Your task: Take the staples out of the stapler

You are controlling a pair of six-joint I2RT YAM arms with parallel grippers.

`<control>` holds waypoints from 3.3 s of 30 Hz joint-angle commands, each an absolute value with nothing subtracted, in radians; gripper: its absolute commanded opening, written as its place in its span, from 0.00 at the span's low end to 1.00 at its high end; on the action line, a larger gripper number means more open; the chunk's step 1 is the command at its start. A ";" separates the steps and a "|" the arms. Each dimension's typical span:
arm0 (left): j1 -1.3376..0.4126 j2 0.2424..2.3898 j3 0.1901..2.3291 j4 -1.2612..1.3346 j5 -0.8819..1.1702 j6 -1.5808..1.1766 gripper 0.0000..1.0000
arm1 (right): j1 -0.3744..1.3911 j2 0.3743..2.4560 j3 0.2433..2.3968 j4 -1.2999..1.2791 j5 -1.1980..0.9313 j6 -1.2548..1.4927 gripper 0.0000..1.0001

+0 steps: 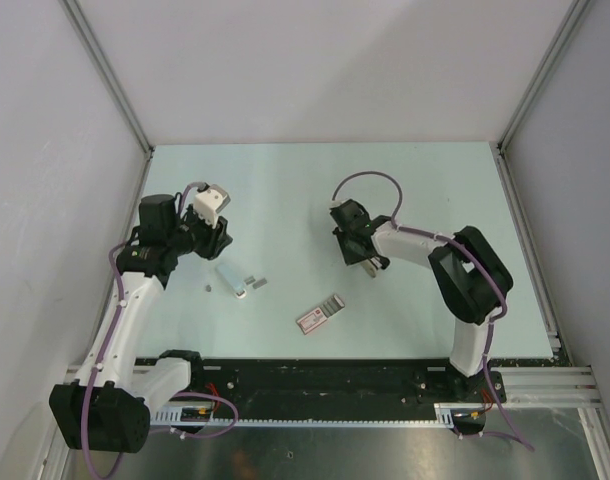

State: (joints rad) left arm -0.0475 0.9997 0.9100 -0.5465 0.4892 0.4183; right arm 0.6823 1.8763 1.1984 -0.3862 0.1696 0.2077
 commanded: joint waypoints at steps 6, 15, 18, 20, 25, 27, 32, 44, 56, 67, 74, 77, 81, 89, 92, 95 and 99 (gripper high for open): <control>-0.040 0.989 0.922 -0.546 0.499 0.411 0.45 | 0.556 1.976 1.328 -0.396 0.393 0.164 0.23; -0.040 1.008 0.944 -0.549 0.500 0.392 0.45 | 0.602 1.918 1.366 -0.388 0.423 0.165 0.31; -0.040 1.011 0.955 -0.553 0.508 0.379 0.45 | 0.691 1.854 1.315 -0.389 0.376 0.153 0.34; -0.040 1.010 0.959 -0.556 0.514 0.374 0.45 | 0.757 1.801 1.256 -0.380 0.331 0.148 0.37; -0.040 0.998 0.956 -0.566 0.511 0.378 0.46 | 0.849 1.634 1.105 -0.386 0.255 0.190 0.30; -0.040 0.993 0.957 -0.568 0.510 0.381 0.46 | 0.861 1.567 1.051 -0.401 0.216 0.227 0.19; -0.039 0.982 0.959 -0.572 0.514 0.377 0.46 | 0.921 1.470 0.954 -0.433 0.136 0.307 0.10; -0.039 0.975 0.961 -0.590 0.511 0.373 0.47 | 1.156 1.549 0.899 -0.392 0.058 0.456 0.06; -0.040 0.975 0.976 -0.597 0.509 0.363 0.48 | 1.157 1.646 0.910 -0.334 0.038 0.443 0.06; -0.039 0.974 0.973 -0.610 0.491 0.372 0.49 | 1.122 1.768 0.981 -0.256 0.028 0.426 0.03; -0.040 0.962 0.963 -0.617 0.474 0.398 0.49 | 1.102 1.793 0.996 -0.244 0.066 0.427 0.00; -0.040 0.964 0.957 -0.618 0.473 0.401 0.49 | 1.093 1.798 0.999 -0.239 0.092 0.432 0.00; -0.039 0.970 0.957 -0.618 0.477 0.399 0.50 | 1.080 1.808 1.011 -0.221 0.113 0.437 0.00; -0.039 0.954 0.951 -0.621 0.468 0.405 0.52 | 1.065 1.820 1.029 -0.233 0.134 0.438 0.00; -0.040 0.941 0.940 -0.624 0.464 0.410 0.52 | 1.069 1.818 1.029 -0.261 0.149 0.437 0.00; -0.040 0.935 0.936 -0.627 0.461 0.414 0.53 | 1.081 1.807 1.027 -0.294 0.167 0.435 0.00; -0.040 0.925 0.932 -0.630 0.458 0.420 0.53 | 1.102 1.783 1.014 -0.335 0.193 0.438 0.00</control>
State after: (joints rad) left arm -0.0471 0.9504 0.9329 -0.6193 0.4629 0.4023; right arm 1.0863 1.7844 1.0279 -0.2028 0.1173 0.4412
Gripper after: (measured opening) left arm 0.529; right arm 0.009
